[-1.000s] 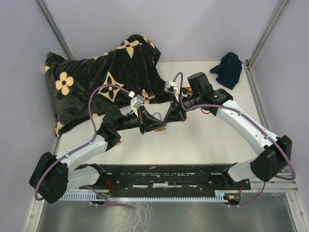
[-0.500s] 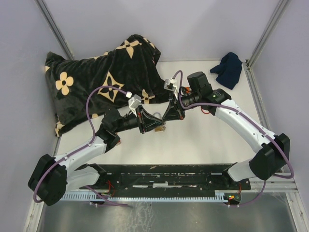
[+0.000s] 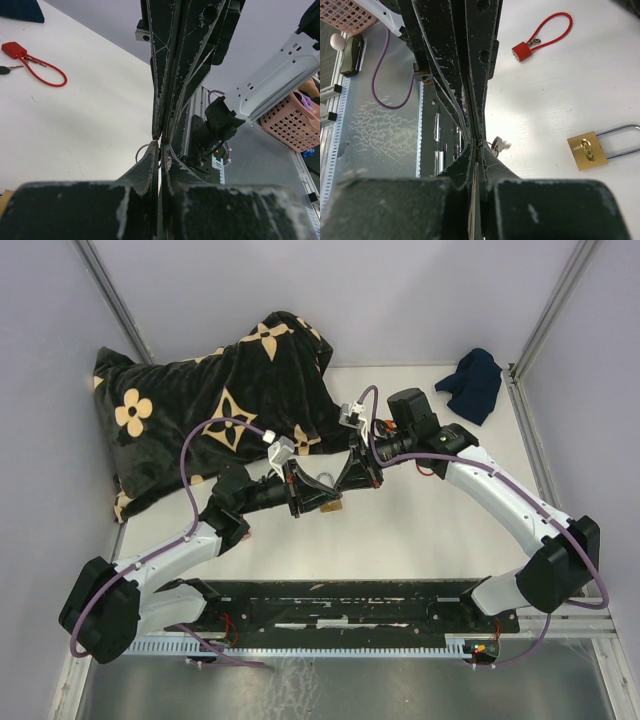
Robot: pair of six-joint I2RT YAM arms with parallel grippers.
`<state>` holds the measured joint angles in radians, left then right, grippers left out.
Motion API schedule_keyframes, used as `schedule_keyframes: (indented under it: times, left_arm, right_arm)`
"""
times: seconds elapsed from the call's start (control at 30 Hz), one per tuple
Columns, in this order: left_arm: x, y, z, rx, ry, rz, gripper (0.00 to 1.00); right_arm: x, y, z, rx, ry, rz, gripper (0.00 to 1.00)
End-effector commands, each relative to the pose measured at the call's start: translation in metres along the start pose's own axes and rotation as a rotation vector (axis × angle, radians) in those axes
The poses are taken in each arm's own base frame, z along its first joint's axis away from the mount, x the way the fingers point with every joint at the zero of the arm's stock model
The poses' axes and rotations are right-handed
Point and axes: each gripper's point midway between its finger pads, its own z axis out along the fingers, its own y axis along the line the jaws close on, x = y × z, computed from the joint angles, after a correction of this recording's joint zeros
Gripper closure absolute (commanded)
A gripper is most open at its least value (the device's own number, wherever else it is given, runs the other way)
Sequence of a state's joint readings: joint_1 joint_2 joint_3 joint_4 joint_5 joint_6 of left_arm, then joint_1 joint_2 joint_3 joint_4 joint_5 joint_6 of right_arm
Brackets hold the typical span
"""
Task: Unlock with the key
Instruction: Pick up the key from the center of the board.
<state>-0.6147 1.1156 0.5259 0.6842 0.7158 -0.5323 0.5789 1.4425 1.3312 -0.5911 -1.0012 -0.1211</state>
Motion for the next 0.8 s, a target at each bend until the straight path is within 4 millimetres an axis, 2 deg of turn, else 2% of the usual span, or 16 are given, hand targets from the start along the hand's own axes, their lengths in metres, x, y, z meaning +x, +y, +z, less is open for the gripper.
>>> schedule_keyframes:
  times: [0.0, 0.13, 0.27, 0.53, 0.77]
  left_arm:
    - [-0.009, 0.002, 0.0, -0.03, -0.044, 0.005, 0.97]
    - [-0.012, 0.011, -0.004, -0.095, -0.102, -0.021, 0.97]
    - [-0.021, 0.017, -0.01, -0.142, -0.198, -0.07, 0.97]
    - [-0.043, 0.017, -0.025, -0.175, -0.385, -0.162, 0.97]
    - [-0.051, 0.009, -0.028, -0.133, -0.442, -0.216, 0.97]
  right_arm:
    - [-0.026, 0.015, -0.002, -0.054, -0.063, -0.092, 0.9]
    - [-0.04, 0.011, -0.008, 0.004, -0.137, -0.092, 0.76]
    - [-0.056, 0.006, -0.015, 0.077, -0.262, -0.068, 0.69]
    - [-0.046, -0.002, -0.019, 0.16, -0.467, 0.038, 0.61]
    - [-0.054, 0.002, -0.018, 0.08, -0.625, 0.106, 0.61]
